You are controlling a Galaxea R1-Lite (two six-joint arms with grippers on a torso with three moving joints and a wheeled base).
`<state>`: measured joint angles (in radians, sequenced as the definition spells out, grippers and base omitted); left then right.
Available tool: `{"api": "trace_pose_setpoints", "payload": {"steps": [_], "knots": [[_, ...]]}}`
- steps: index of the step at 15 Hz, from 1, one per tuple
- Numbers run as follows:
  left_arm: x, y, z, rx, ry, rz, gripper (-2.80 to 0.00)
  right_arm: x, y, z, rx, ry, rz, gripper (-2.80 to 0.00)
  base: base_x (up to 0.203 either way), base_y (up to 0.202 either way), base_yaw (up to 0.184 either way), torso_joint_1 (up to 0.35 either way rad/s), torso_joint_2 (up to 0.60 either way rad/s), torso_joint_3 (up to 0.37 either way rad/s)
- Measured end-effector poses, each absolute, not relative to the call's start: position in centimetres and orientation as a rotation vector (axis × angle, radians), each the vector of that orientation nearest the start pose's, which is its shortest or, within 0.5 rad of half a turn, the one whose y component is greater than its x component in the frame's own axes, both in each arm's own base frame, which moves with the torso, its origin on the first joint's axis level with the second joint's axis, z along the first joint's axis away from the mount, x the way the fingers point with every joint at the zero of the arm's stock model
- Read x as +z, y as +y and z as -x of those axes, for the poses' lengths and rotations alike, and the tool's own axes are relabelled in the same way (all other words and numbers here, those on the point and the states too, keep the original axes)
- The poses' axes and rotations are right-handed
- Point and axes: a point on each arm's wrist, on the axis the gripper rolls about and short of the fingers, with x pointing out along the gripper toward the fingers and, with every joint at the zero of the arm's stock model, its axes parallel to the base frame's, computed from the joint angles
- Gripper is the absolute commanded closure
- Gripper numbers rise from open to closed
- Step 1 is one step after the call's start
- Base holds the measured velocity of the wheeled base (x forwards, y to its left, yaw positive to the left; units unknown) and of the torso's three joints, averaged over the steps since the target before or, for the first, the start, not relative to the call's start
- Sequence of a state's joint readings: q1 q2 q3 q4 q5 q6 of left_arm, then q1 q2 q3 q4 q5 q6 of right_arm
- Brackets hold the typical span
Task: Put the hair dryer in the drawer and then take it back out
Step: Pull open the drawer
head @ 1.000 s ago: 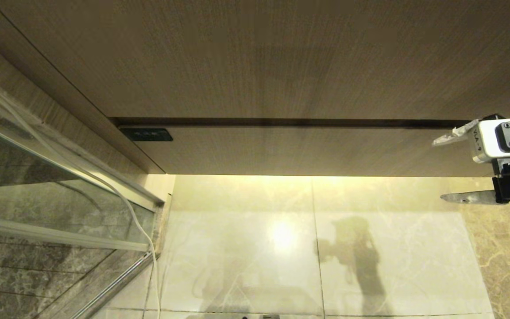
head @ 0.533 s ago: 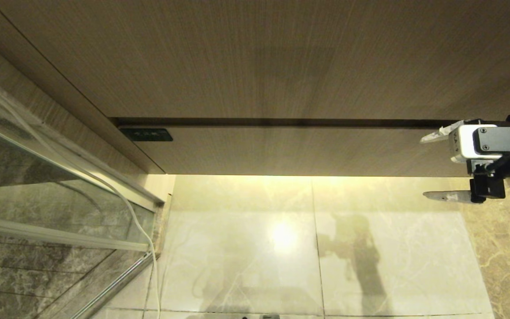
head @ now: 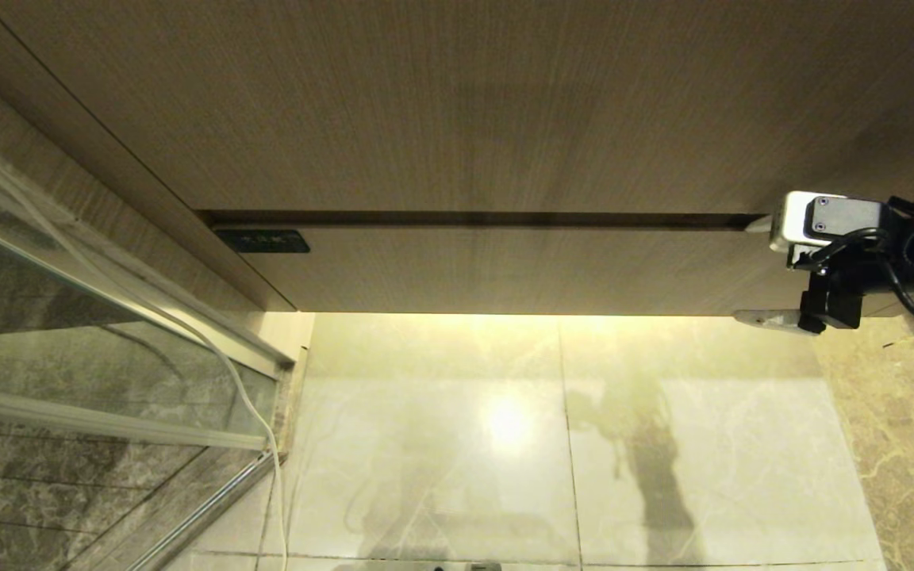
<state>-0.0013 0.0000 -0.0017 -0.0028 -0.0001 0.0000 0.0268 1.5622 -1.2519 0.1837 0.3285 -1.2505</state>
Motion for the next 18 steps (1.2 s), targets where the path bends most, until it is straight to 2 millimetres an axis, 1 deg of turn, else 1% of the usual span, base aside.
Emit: {"api": "trace_pose_setpoints", "payload": {"steps": [3,5,9,11,15,18], "knots": [[7.6,0.0,2.3,-0.002,-0.004,0.0,0.0,26.8,1.6,-28.2,0.584,0.184,1.106,-2.8,0.0,0.0,0.0,0.0,0.0,0.0],[7.6,0.0,2.3,-0.002,-0.004,0.0,0.0,26.5,1.7,-28.3,0.612,0.173,1.091,-2.8,0.0,0.0,0.0,0.0,0.0,0.0],[7.6,0.0,2.3,-0.001,-0.004,0.0,0.0,26.1,1.9,-27.7,0.713,0.096,1.108,-2.8,0.0,0.0,0.0,0.0,0.0,0.0],[7.6,0.0,2.3,-0.002,-0.004,0.0,0.0,26.1,1.9,-27.7,0.723,0.064,1.115,-2.8,0.0,0.0,0.0,0.0,0.0,0.0],[7.6,0.0,2.3,-0.002,-0.005,0.0,0.0,26.0,2.1,-28.7,0.707,0.015,1.128,-2.8,0.0,0.0,0.0,0.0,0.0,0.0],[7.6,0.0,2.3,-0.001,-0.005,0.0,0.0,25.6,2.2,-29.5,0.708,0.014,1.129,-2.8,0.0,0.0,0.0,0.0,0.0,0.0]]}}
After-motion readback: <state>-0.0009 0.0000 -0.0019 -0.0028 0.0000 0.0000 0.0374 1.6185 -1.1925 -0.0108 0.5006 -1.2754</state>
